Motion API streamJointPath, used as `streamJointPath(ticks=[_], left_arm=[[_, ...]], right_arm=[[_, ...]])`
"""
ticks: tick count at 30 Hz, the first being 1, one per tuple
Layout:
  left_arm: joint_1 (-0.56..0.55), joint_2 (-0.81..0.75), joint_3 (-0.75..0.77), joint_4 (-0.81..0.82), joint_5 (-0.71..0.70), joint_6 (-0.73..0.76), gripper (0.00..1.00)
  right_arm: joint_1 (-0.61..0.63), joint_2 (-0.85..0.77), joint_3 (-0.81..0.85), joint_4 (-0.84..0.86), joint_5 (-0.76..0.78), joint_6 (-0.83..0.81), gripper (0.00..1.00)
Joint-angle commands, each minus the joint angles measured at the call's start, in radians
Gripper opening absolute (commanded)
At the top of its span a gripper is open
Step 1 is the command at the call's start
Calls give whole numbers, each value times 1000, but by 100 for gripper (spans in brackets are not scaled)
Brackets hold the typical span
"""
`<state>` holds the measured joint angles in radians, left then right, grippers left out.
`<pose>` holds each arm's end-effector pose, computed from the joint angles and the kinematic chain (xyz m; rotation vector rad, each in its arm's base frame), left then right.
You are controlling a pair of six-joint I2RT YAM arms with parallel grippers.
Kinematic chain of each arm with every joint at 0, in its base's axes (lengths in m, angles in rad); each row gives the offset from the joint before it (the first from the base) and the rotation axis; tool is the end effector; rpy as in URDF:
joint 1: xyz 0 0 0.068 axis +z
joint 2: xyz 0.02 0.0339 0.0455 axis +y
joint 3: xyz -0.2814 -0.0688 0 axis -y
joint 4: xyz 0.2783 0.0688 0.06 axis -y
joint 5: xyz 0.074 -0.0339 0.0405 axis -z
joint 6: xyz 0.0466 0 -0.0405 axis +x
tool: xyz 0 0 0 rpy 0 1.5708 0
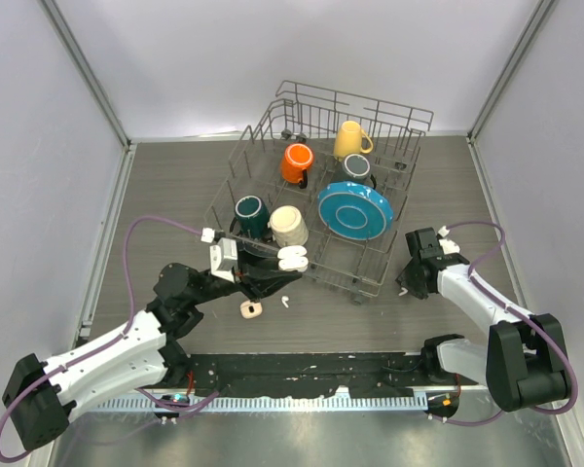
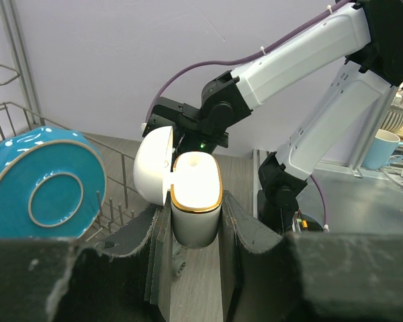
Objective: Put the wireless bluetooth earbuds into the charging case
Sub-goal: Pick up the earbud from the center of the board.
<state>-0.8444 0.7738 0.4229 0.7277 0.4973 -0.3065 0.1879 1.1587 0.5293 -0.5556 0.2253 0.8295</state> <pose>0.1213 -0.1699 0.3131 0.7914 1.0936 -1.2818 0.2107 0.0295 0.1454 0.9070 2.5407 -0.0099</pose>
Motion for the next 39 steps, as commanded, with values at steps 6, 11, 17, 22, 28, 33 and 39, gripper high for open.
streamJointPath(ticks=[6, 11, 17, 22, 28, 33, 39], left_arm=[[-4, 4, 31, 27, -11, 0, 0], [-4, 1, 30, 22, -14, 1, 0], [-4, 2, 28, 22, -13, 3, 0], [-5, -2, 28, 16, -13, 4, 0], [-5, -5, 28, 12, -17, 9, 0], [-4, -1, 31, 10, -17, 12, 0], [-5, 12, 33, 16, -17, 12, 0]], right_arm=[[4, 38, -29, 40, -56, -12, 35], [27, 59, -20, 40, -50, -18, 35], [48, 82, -8, 31, -24, -9, 36], [53, 88, -6, 26, -7, -1, 34], [53, 96, -3, 25, -4, -1, 26], [53, 39, 15, -13, 23, 0, 20], [62, -164, 102, -154, 100, -3, 9]])
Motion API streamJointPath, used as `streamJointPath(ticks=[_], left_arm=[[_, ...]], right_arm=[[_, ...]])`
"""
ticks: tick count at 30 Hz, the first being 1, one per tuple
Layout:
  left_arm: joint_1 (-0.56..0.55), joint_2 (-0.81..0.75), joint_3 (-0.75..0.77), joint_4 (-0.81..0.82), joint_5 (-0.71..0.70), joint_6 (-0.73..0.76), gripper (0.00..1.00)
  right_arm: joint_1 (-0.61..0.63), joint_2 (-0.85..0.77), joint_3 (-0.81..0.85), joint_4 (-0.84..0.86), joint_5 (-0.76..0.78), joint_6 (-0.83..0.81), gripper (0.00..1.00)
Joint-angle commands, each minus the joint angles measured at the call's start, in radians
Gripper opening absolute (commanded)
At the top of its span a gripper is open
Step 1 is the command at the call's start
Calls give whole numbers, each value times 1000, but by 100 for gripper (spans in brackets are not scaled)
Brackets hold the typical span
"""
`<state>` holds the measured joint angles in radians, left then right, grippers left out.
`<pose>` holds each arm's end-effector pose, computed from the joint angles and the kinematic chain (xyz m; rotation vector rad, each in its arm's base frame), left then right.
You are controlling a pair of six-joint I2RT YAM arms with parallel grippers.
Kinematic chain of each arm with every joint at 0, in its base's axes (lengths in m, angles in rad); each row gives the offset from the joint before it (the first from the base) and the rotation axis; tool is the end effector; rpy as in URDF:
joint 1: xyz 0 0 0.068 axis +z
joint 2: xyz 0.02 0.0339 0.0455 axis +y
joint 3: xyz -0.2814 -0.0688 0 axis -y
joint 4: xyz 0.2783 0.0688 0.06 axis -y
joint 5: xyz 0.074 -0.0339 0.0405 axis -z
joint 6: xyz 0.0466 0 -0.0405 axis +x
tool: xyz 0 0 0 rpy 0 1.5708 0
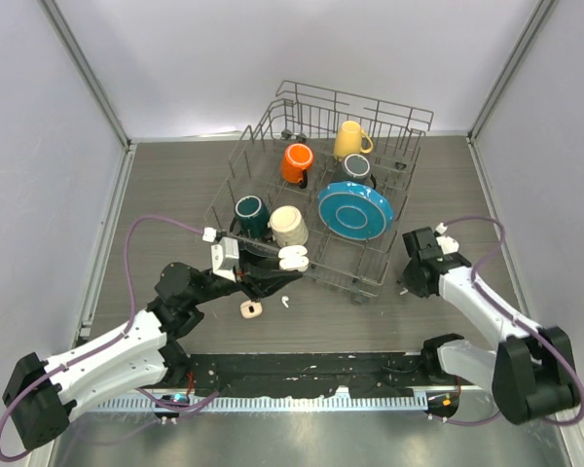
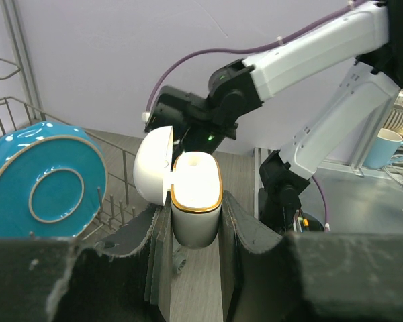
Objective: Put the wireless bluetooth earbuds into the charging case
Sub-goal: Pick up the earbud from the center of the board, then place the earbud in the charging case.
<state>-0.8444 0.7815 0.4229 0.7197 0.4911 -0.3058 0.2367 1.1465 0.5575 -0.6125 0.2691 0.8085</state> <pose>0.1228 -0.1713 0.3109 0.7889 1.1118 -1.2780 0.2088 0.0376 0.1543 0.8236 2.5609 -0.0647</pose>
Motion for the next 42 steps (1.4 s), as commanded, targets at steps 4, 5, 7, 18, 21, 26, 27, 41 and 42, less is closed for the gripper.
streamJointPath(ticks=[4, 5, 7, 18, 21, 26, 27, 41, 42], left_arm=[[-4, 18, 37, 34, -6, 14, 0], [-5, 27, 40, 40, -3, 14, 0], [-4, 35, 45, 44, -3, 14, 0], [-4, 82, 70, 50, -6, 30, 0], [-5, 102, 82, 47, -5, 31, 0], [-5, 116, 96, 44, -9, 27, 0], [-5, 117, 97, 41, -14, 28, 0], [-5, 110, 111, 8, -36, 40, 0], [-5, 108, 112, 1, -39, 45, 0]], right_arm=[[33, -293, 168, -210, 111, 3, 2], [41, -315, 189, -226, 117, 0, 1], [64, -359, 263, -288, 149, -3, 1], [171, -383, 668, -373, 125, -141, 1], [173, -364, 720, -330, 65, -192, 1], [188, -323, 762, -291, 29, -244, 1], [205, -314, 771, -279, 27, -247, 1], [607, -150, 857, -237, 339, -226, 1], [636, -139, 866, -233, 366, -226, 1]])
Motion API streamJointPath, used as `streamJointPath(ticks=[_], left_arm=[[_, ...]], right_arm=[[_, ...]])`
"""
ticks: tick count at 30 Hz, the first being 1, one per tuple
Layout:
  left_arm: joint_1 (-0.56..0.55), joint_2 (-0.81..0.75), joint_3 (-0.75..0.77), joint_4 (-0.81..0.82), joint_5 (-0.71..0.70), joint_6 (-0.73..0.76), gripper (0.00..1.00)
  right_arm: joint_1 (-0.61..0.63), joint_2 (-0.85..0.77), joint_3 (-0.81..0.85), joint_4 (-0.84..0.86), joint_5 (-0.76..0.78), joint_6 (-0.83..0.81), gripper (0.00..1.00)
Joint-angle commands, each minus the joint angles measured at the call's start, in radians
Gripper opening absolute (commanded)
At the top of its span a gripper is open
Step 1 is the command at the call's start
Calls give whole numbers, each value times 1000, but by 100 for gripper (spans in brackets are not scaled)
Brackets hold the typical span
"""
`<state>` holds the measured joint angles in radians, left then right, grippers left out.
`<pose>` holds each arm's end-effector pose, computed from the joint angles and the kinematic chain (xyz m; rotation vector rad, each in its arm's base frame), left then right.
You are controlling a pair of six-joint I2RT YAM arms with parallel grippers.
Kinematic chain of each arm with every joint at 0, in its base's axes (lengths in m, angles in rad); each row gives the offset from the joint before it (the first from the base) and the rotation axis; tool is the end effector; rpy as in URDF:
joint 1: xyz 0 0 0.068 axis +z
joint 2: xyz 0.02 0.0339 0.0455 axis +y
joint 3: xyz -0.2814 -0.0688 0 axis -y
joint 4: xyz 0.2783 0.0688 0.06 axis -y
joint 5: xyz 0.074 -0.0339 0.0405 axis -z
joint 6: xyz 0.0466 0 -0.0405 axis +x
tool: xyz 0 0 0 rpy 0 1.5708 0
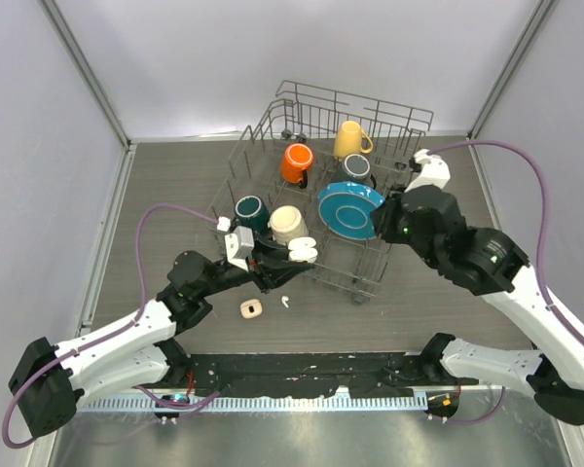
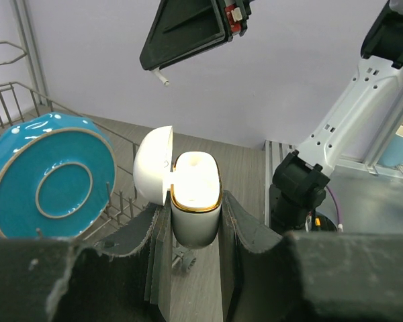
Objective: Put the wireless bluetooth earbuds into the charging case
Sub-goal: Place the earbud in the charging case.
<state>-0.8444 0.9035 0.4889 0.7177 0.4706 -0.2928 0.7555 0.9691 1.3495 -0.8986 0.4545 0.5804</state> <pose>0.1403 -0.1897 0.3118 0.7872 1.1729 -1.2551 0.1578 0.1205 0.4471 0.0943 2.0491 0.3625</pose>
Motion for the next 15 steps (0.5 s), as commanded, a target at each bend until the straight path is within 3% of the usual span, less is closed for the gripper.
streamJointPath(ticks=[1, 12, 15], left_arm=[[-5, -15, 48, -6, -23, 35, 0], [-5, -26, 39, -41, -89, 53, 0], [-5, -23, 40, -40, -89, 58, 0]], right_arm=[[145, 49, 82, 55, 202, 2, 1], [600, 154, 117, 174, 623, -65, 1], [669, 180, 111, 219, 674, -93, 1]])
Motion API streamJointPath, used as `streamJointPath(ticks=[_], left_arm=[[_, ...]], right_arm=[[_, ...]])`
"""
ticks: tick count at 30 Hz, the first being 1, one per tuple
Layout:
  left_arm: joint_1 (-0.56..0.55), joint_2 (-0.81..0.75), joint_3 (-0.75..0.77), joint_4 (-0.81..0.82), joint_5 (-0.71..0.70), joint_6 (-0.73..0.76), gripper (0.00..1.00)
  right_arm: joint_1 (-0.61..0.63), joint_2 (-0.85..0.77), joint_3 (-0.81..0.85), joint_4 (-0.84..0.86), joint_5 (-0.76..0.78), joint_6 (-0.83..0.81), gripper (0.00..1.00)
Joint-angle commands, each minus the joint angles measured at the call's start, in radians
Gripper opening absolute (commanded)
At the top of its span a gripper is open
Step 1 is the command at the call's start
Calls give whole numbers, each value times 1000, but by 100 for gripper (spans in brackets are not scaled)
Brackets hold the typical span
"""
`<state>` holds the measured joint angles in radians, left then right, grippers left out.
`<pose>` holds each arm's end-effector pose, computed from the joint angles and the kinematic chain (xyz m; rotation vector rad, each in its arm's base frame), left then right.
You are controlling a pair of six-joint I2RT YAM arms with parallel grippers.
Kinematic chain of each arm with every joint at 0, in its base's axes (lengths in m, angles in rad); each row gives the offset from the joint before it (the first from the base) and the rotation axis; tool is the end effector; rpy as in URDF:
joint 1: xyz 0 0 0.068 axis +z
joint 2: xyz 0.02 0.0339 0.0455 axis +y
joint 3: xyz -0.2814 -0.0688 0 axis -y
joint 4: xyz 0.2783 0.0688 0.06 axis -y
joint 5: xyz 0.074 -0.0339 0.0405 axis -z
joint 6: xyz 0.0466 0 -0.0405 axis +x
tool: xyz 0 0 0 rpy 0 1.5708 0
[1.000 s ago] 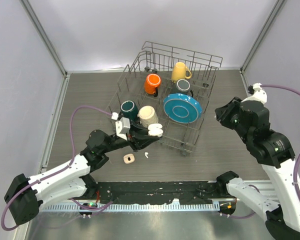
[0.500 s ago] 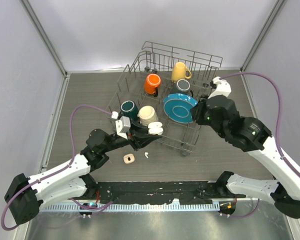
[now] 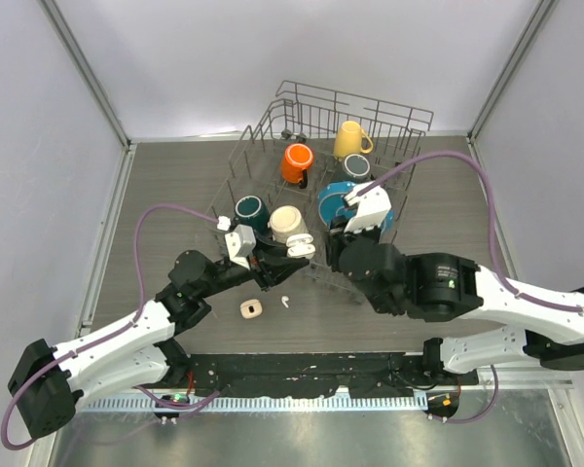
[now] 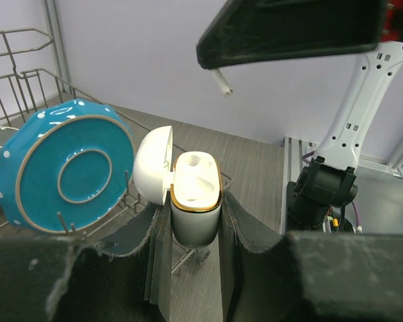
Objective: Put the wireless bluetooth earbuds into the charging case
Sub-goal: Place the earbud in the charging case.
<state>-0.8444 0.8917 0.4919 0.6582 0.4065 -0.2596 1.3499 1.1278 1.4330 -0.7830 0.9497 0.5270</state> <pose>0.1429 -0.1886 0.3093 0.7555 1.2215 -1.1883 0.0888 0.2225 0.4621 -0.2006 1.8436 0.3307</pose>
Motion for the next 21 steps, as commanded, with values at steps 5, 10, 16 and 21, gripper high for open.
streamJointPath(ticks=[5, 10, 16, 21], left_arm=[[-4, -8, 36, 18, -23, 37, 0], [-4, -8, 37, 15, -34, 45, 0], [-4, 0, 43, 17, -35, 43, 0], [-5, -2, 45, 17, -26, 36, 0]], right_arm=[[104, 21, -14, 192, 176, -68, 1], [109, 24, -34, 226, 152, -90, 1], [109, 32, -55, 254, 130, -104, 1], [110, 40, -71, 266, 123, -104, 1]])
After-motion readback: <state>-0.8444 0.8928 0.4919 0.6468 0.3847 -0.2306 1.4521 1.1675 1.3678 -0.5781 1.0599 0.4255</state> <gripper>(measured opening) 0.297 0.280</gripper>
